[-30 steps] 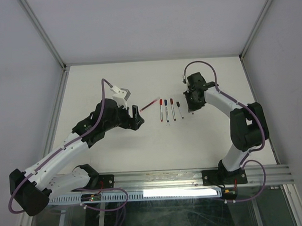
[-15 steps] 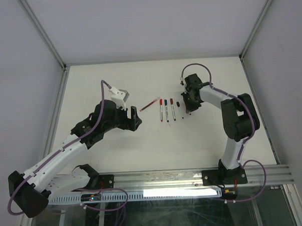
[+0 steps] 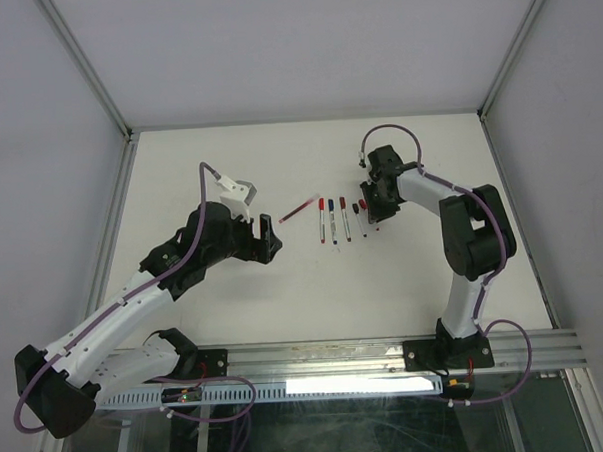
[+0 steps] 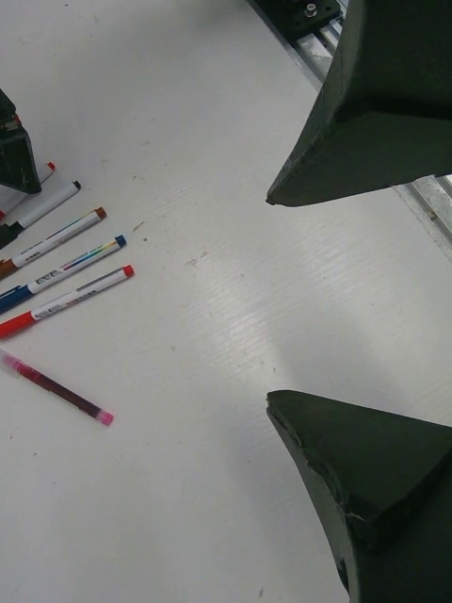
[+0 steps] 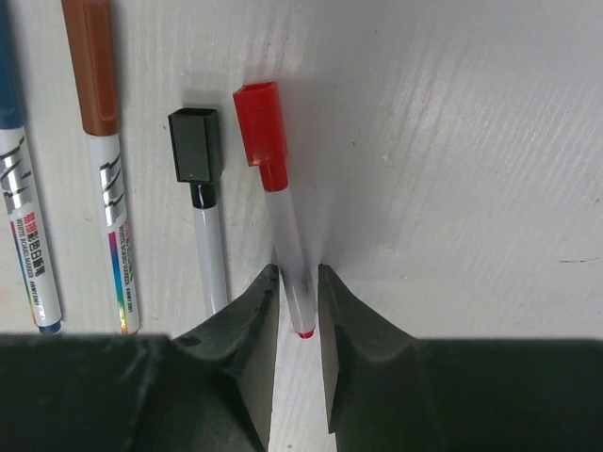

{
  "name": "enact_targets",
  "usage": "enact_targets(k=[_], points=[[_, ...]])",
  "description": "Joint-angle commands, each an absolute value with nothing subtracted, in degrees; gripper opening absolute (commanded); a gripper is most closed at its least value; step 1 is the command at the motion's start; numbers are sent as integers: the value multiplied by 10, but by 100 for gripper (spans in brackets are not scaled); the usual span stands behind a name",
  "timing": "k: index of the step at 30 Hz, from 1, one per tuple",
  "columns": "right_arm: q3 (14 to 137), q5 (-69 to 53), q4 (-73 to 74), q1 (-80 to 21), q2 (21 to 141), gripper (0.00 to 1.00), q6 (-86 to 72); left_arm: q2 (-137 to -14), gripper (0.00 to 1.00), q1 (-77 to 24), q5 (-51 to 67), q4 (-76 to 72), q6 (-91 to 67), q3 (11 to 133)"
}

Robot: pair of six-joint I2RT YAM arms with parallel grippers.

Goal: Insert the pens into the pen caps
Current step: Place the pen at the center of the board.

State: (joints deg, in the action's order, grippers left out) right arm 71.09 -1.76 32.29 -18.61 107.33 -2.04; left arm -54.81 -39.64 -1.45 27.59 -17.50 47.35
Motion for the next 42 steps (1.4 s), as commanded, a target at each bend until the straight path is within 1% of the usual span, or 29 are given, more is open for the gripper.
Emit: enact_targets(k=[1,4,9,17,23,32,38,42], points=[[699,-8,320,-182,1061,25,-22,-533,81,-390,-16,262,-177,468],[691,-7,317,-181,1054,25,-23,-535,81,-390,-16,262,-177,468],[690,-9,320,-181,1050,19,-24,-539,81,-390,-14,259,-177,468],[666,-11,320,-181,1018,16,-45,-537,81,-390,-10,252,-184,461],[660,-20,306,-181,996,22,-48,-553,81,-390,-12,246,-185,464],[684,-30,324,-181,918,29,-47,-616,83,-388,-48,244,-156,499],[649,-53,326,-182,824,31,-60,-714,82,-372,-62,230,-94,558],[603,-87,315,-183,745,31,-76,-797,81,-357,-41,212,-45,606]])
